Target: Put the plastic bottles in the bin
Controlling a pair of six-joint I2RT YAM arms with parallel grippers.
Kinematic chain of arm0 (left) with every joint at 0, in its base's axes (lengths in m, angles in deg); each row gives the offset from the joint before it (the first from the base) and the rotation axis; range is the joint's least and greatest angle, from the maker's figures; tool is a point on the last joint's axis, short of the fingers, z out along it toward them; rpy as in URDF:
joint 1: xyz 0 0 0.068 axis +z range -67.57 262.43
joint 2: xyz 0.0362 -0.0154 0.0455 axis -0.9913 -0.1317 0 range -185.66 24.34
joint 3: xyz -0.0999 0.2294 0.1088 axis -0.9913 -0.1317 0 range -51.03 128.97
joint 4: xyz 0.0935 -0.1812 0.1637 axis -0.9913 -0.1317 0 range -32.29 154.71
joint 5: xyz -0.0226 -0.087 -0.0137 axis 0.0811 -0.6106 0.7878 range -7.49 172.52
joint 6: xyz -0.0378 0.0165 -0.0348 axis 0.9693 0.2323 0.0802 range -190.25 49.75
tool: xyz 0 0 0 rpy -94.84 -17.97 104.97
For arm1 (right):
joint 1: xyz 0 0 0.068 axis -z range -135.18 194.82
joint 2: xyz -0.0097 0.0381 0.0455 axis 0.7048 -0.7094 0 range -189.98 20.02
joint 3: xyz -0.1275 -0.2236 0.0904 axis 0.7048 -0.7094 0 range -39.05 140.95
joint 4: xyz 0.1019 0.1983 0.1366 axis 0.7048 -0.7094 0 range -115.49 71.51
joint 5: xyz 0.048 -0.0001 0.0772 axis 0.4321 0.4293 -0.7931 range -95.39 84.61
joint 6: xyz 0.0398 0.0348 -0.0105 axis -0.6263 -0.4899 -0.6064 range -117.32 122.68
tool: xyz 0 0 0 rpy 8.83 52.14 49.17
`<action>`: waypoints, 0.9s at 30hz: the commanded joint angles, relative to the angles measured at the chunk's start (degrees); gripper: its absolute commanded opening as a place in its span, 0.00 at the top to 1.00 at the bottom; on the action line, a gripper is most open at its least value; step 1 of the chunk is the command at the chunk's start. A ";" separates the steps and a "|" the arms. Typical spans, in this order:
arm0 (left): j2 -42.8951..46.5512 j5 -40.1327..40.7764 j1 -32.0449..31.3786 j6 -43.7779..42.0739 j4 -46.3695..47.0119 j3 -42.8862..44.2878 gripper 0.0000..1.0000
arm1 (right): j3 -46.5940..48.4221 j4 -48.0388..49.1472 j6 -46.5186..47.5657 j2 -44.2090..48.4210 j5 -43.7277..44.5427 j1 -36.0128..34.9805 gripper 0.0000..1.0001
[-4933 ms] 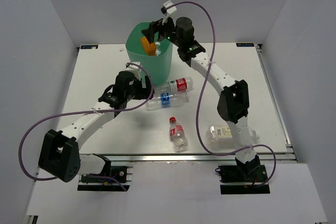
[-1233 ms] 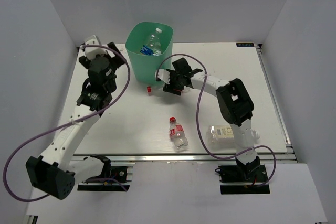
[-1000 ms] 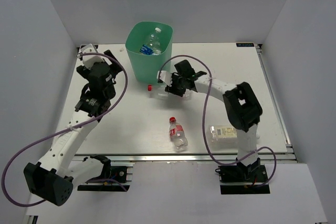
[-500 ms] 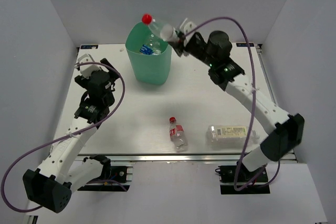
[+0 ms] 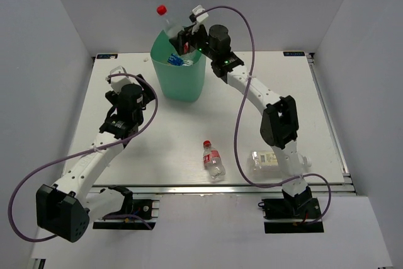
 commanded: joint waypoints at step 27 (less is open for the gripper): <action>-15.67 -28.12 -24.30 16.65 -8.22 0.83 0.02 | -67.92 -5.66 -6.79 65.76 47.92 5.88 0.11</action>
